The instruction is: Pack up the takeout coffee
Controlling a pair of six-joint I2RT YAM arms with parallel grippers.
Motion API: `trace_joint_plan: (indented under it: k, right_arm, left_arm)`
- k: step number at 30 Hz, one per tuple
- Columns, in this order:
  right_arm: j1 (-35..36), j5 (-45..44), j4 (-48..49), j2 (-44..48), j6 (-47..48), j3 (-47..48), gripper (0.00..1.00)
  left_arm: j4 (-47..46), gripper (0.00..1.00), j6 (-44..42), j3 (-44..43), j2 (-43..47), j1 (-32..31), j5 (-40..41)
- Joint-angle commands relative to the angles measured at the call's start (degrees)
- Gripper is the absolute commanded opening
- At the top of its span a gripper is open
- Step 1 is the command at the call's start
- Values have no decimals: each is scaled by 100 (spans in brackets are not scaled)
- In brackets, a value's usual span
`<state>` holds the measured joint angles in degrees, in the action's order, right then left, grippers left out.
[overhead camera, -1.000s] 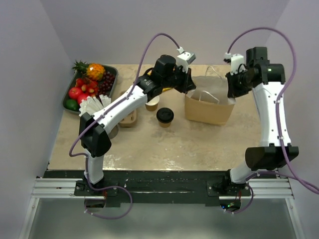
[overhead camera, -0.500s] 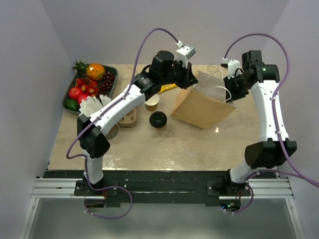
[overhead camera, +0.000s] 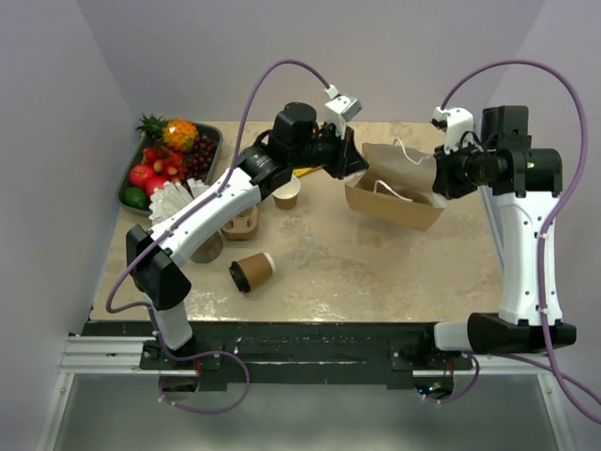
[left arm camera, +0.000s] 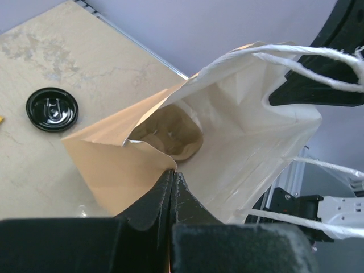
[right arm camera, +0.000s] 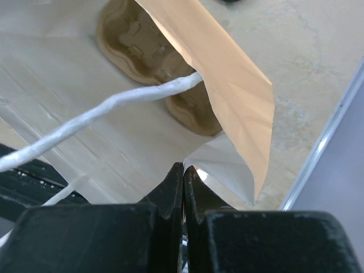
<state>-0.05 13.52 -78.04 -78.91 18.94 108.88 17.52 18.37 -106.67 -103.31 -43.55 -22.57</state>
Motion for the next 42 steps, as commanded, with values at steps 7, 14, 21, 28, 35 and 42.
trace_joint_plan:
  k: [7, 14, 21, 28, 35, 42]
  right_arm:
    - [23, 802, -282, 561, 92, -877, 0]
    - [23, 810, -282, 395, 312, -1184, 0]
    - [23, 1020, -282, 350, 453, -1317, 0]
    - [23, 1249, -282, 526, 716, -1598, 0]
    - [23, 1426, -256, 614, 734, -1545, 0]
    - [23, 1470, -255, 623, 743, -1449, 0]
  left_arm:
    - [-30, 0, -457, 841, 811, -57, -1206]
    - [49, 67, -1106, 1018, 1243, -5, -1092]
    - [1561, 80, -3391, 1060, 1541, 311, -584]
    - [1334, 88, -3455, 605, 1332, 611, -1335]
    - [1622, 91, -3559, -854, 23, 269, -1742]
    - [1528, 86, -3770, -672, -102, 66, -960]
